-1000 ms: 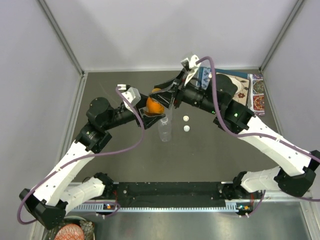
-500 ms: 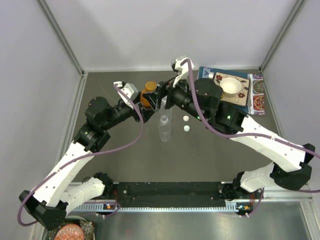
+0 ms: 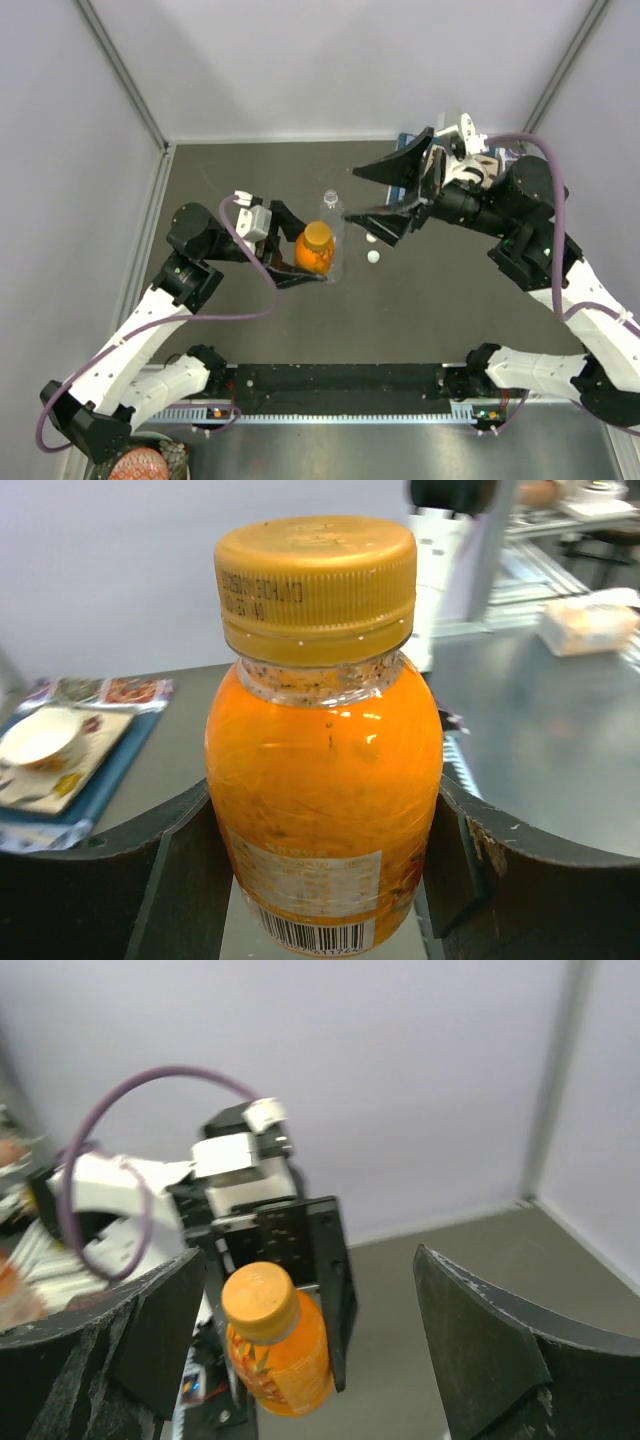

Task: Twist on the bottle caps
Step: Screw the bottle cap onto the plastic bottle.

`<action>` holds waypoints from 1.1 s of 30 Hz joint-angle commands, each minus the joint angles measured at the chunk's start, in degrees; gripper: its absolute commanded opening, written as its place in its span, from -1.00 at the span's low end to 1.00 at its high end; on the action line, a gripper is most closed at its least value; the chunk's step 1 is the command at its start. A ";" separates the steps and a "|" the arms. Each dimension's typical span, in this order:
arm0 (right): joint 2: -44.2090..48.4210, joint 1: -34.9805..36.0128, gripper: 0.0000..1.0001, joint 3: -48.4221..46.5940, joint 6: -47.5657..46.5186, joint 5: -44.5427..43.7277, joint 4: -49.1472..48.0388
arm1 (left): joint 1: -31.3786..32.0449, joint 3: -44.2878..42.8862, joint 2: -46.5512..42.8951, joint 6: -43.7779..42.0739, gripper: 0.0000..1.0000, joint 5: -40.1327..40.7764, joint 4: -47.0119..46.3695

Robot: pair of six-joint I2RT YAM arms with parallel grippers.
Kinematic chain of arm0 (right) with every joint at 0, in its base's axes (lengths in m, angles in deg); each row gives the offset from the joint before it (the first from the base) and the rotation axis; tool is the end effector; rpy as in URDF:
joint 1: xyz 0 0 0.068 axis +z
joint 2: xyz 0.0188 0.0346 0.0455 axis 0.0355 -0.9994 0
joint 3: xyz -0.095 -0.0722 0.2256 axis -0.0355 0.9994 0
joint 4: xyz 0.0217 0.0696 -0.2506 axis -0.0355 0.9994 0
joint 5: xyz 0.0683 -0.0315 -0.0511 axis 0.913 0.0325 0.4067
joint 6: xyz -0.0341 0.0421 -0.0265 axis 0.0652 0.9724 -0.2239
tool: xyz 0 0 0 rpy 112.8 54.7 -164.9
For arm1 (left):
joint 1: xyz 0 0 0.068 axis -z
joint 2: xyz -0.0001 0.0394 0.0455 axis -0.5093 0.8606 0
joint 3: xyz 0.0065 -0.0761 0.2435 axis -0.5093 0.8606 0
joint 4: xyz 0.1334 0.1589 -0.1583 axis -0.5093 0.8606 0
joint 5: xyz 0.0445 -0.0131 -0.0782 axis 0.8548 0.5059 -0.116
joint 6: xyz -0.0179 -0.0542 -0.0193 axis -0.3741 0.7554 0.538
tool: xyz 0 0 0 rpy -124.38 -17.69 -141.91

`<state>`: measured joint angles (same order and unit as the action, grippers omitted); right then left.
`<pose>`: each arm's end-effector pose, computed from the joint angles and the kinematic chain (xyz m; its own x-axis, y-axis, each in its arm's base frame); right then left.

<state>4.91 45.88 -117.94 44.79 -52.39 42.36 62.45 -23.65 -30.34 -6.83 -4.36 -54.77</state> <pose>0.1291 0.1694 0.5149 -0.0409 0.2530 -0.9666 -0.9529 0.2810 0.1139 0.1531 -0.1412 0.3921 0.0677 -0.1045 -0.9922 0.9954 -0.0610 0.0743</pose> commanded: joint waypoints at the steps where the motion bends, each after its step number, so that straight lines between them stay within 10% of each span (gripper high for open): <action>1: -1.47 -1.25 0.67 2.26 0.16 23.66 -7.97 | 0.33 -2.49 0.31 2.74 -1.00 -15.78 -5.41; 16: -8.78 -0.81 0.47 3.92 14.49 40.91 -27.48 | 1.30 -3.46 1.10 7.23 -1.00 -16.40 -7.87; 33: -12.20 2.97 0.18 2.08 7.55 39.25 -19.05 | 1.30 -3.81 2.59 7.85 -1.00 -13.15 -9.01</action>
<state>-6.63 48.07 -113.79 54.54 -12.77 23.00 63.61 -25.72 -27.70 0.51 -18.39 -61.02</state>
